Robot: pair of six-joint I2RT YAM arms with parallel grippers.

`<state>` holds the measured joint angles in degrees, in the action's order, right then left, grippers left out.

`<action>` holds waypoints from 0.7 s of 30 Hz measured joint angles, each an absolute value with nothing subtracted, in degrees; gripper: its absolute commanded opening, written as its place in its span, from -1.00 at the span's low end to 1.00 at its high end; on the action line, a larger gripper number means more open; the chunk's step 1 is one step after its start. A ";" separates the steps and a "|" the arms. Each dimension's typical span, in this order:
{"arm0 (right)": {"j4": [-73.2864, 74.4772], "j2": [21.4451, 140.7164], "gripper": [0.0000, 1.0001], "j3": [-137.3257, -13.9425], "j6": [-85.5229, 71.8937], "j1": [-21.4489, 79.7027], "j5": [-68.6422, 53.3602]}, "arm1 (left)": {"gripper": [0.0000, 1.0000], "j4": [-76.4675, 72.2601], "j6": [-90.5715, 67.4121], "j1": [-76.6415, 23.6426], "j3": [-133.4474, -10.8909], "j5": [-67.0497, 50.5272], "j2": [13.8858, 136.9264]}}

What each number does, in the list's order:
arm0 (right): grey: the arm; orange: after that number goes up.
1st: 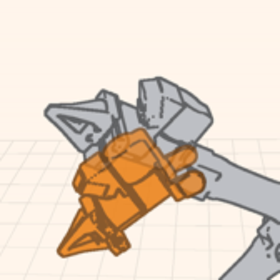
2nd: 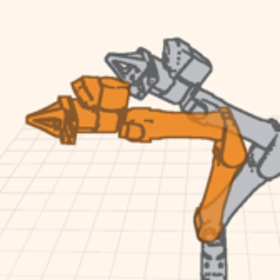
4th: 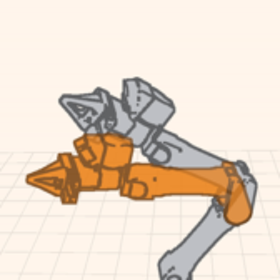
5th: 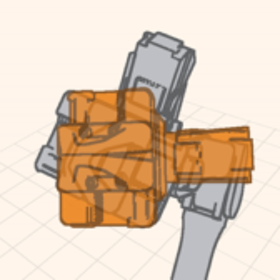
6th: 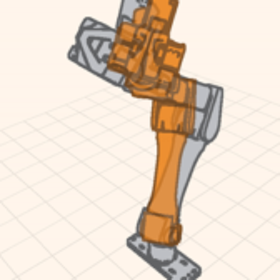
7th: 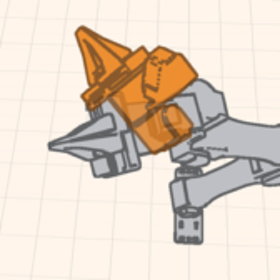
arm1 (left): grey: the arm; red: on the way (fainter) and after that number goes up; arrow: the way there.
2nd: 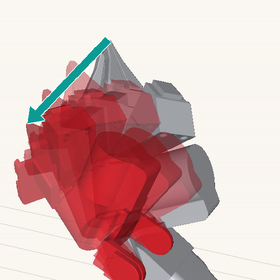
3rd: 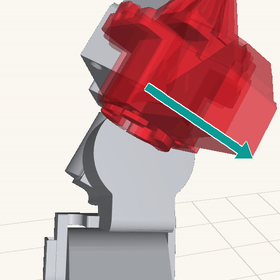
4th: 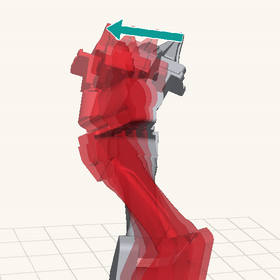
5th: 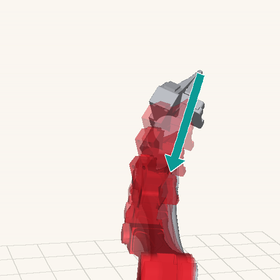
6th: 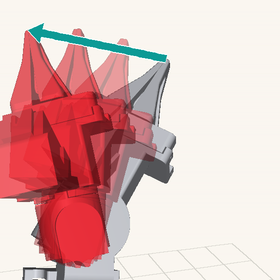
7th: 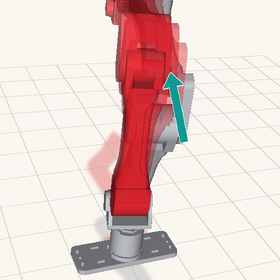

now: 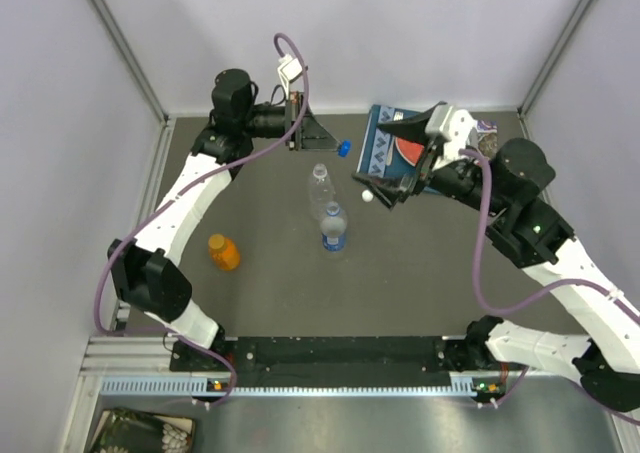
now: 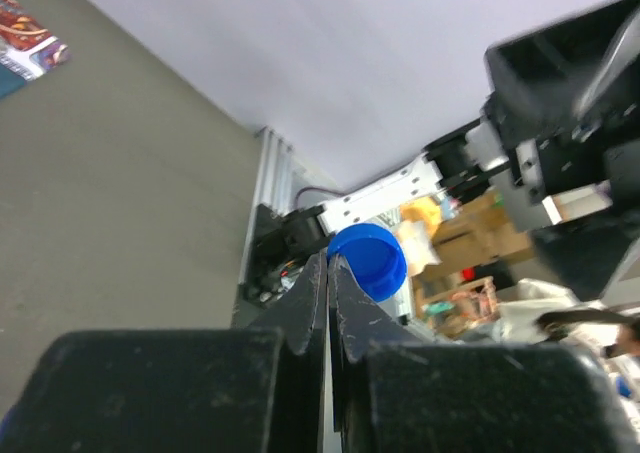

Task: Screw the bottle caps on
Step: Pick up the bottle cap from the center of the board.

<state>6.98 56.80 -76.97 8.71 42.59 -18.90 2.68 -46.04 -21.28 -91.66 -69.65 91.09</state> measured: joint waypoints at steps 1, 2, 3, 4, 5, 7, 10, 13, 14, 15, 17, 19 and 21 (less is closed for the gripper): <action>6.92 57.23 0.91 -76.73 9.41 42.57 -21.10 | -1.00 1.54 -47.31 -20.88 -91.13 -69.97 91.09; 6.81 57.63 0.88 -76.47 10.35 42.50 -23.66 | -1.00 -2.90 -51.62 -20.32 -89.67 -70.83 91.09; 6.83 57.98 0.86 -76.40 11.20 42.24 -26.26 | -1.00 -7.20 -55.94 -19.81 -88.53 -71.44 91.09; 6.59 58.19 0.84 -76.38 12.08 41.80 -28.62 | -1.00 -10.41 -59.13 -19.46 -87.85 -72.05 91.09; 6.24 58.37 0.82 -76.36 12.53 41.19 -30.68 | -1.00 -14.06 -62.81 -19.07 -87.46 -72.71 91.09; 4.69 58.65 0.78 -75.96 12.62 39.70 -34.04 | -1.00 -21.98 -70.22 -18.46 -86.98 -73.49 91.09; -0.34 58.92 0.71 -73.38 12.05 37.78 -38.00 | -1.00 -30.09 -77.21 -18.20 -86.63 -74.08 90.72; -4.40 60.27 0.57 -71.61 11.22 37.41 -39.51 | -1.00 -34.35 -82.02 -18.22 -86.52 -74.15 90.35; -5.96 60.99 0.52 -71.24 10.70 37.36 -39.79 | -1.00 -34.98 -83.13 -18.24 -86.52 -74.13 90.21; -7.60 61.73 0.50 -70.87 10.35 37.34 -39.88 | -1.00 -35.57 -84.20 -18.24 -86.52 -74.11 90.13; -10.35 63.16 0.51 -70.43 9.78 37.32 -39.70 | -1.00 -36.27 -85.69 -18.28 -86.52 -74.06 89.97; -12.99 64.20 0.49 -69.93 9.23 37.32 -38.85 | -1.00 -36.56 -86.83 -18.44 -86.52 -73.91 89.86; -15.44 64.99 0.44 -69.73 8.88 37.32 -38.02 | -1.00 -37.08 -87.64 -18.61 -86.52 -73.84 89.84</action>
